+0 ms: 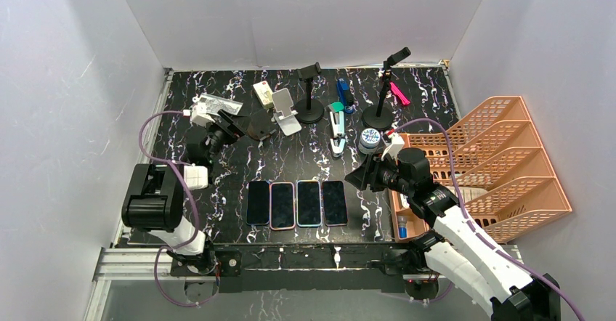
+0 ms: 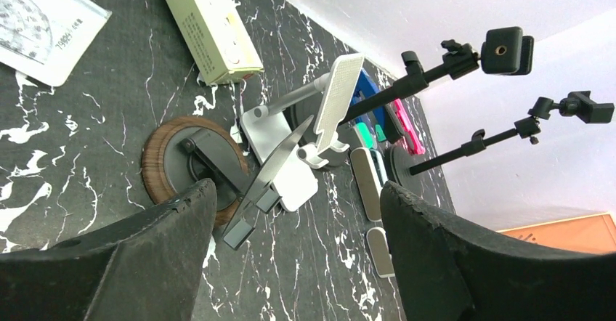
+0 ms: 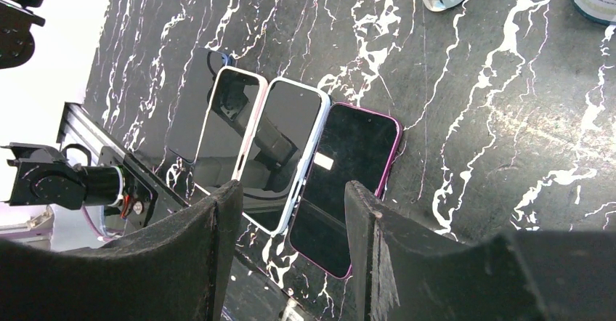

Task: Remove the phone from the phone stand
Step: Move the phone stand to the center of the board.

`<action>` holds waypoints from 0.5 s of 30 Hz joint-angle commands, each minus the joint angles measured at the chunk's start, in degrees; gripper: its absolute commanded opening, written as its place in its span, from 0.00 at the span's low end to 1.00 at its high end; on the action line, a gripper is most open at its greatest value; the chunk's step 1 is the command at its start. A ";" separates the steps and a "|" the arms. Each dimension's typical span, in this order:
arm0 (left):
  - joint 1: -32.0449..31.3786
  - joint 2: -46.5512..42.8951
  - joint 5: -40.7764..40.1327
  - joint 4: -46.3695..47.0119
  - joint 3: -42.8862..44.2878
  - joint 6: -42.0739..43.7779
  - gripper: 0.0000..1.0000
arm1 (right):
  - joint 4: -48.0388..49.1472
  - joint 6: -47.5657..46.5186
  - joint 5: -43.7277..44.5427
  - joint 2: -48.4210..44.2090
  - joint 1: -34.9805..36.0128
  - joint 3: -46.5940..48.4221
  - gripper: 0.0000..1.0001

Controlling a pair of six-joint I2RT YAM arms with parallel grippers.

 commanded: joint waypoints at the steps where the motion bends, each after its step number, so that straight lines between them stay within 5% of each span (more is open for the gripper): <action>1: -0.21 -4.19 -1.98 -2.96 -0.68 3.17 0.80 | 1.42 -1.23 0.52 0.19 -0.14 2.00 0.62; 8: -0.64 -2.08 1.16 -5.06 -0.30 1.10 0.77 | 1.04 -1.08 0.61 -0.56 -0.14 1.72 0.61; 15: -0.67 -1.37 -1.27 -8.41 -0.87 -1.54 0.60 | 0.70 -0.90 0.87 -1.71 -0.18 1.18 0.62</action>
